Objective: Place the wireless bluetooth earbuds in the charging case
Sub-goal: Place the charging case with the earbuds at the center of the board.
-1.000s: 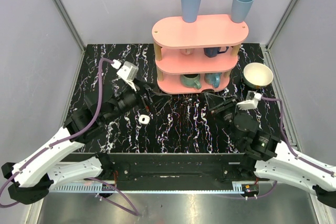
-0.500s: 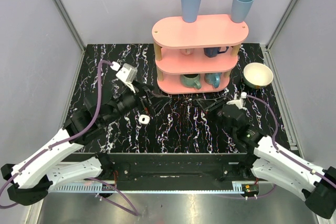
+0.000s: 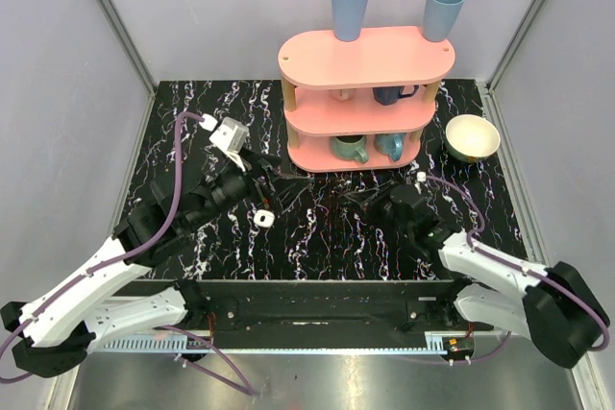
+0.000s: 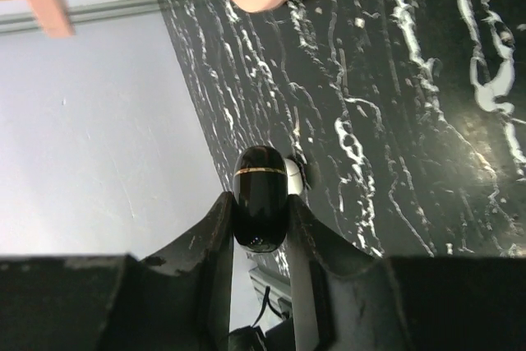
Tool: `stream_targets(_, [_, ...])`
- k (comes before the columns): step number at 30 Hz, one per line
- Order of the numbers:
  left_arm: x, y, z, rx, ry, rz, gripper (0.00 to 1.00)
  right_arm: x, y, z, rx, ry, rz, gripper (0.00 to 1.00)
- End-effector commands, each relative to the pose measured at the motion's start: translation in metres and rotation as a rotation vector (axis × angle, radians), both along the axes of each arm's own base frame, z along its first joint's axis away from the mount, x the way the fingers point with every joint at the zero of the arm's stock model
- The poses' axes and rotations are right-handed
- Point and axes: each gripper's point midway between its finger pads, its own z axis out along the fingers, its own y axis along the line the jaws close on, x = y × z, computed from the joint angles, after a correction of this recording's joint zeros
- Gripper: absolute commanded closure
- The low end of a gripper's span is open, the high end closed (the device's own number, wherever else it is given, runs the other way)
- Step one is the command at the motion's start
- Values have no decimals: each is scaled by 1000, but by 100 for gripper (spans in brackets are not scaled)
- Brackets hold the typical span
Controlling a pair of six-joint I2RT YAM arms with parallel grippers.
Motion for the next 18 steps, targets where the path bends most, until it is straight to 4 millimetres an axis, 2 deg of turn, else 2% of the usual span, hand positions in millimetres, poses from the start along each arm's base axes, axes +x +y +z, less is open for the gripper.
stream_targets(1, [-1, 6, 14, -52, -29, 13, 1, 8, 8, -1, 122, -19, 8, 100])
stream_targets(10, [-4, 5, 15, -45, -30, -4, 1, 22, 2, -36, -10, -22, -17, 100])
stream_targets(18, [-4, -2, 6, -25, -2, -25, 1, 26, 2, -66, -64, -23, -11, 93])
